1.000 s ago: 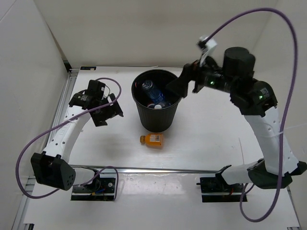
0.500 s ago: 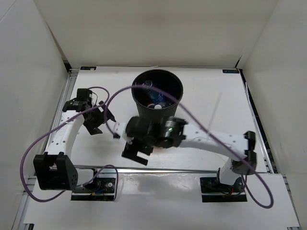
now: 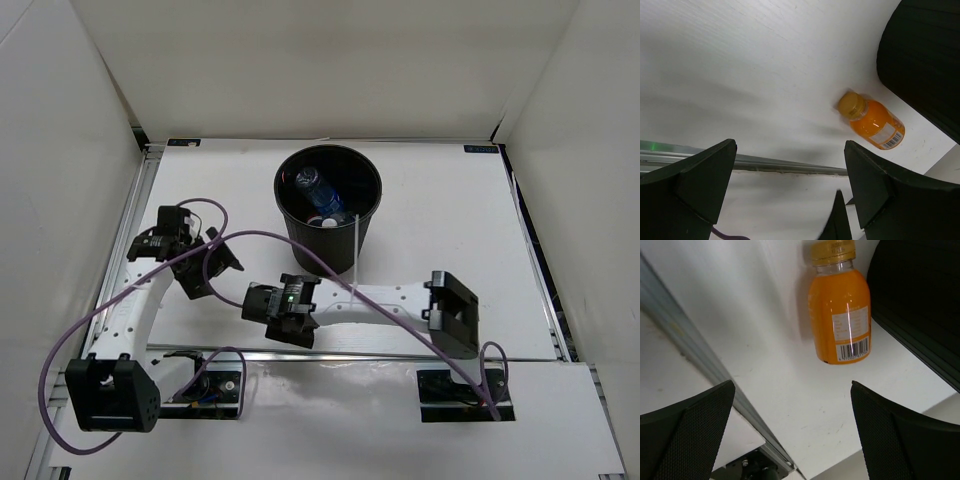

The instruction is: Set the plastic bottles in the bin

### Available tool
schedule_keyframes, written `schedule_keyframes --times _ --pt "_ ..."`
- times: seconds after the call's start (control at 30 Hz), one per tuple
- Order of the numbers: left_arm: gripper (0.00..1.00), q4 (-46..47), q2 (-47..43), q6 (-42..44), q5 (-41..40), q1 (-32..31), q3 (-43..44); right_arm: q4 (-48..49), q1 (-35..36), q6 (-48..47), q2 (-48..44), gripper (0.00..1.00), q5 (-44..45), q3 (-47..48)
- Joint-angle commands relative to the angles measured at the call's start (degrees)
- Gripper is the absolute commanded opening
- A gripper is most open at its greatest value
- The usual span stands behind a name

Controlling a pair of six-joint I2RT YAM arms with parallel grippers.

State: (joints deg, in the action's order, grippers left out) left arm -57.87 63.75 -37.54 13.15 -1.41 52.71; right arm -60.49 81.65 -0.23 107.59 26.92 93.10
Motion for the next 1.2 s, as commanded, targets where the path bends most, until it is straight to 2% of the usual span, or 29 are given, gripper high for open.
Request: schedule_keyframes --times 0.0,0.17,0.3,0.37,0.67,0.9,1.17 --pt "1.0 -0.66 -2.31 -0.08 0.13 -0.61 -0.06 -0.33 0.0 3.04 3.49 1.0 5.78 -0.64" --pt "1.0 -1.2 -2.31 0.45 -1.54 -2.46 1.52 -1.12 -0.08 5.85 8.94 1.0 10.61 -3.1" --pt "1.0 -2.51 -2.31 0.97 -2.07 -3.59 2.05 -1.12 -1.14 8.22 10.18 1.0 9.21 -4.68" --pt "1.0 -3.04 -2.31 0.98 -2.77 -3.6 2.05 -1.12 -1.14 8.75 11.41 1.0 12.17 -4.68" --pt "1.0 -4.1 -4.68 0.98 -3.83 -4.13 0.3 -1.12 -1.14 8.75 11.94 1.0 19.66 -0.02" --pt "1.0 -4.62 -5.91 0.98 -4.36 -4.13 -0.24 0.02 -1.67 9.28 14.14 1.0 20.98 -0.02" --pt "1.0 -6.38 -5.91 1.5 -5.93 -4.65 -0.24 0.55 -3.34 9.28 18.26 1.0 20.81 4.8"
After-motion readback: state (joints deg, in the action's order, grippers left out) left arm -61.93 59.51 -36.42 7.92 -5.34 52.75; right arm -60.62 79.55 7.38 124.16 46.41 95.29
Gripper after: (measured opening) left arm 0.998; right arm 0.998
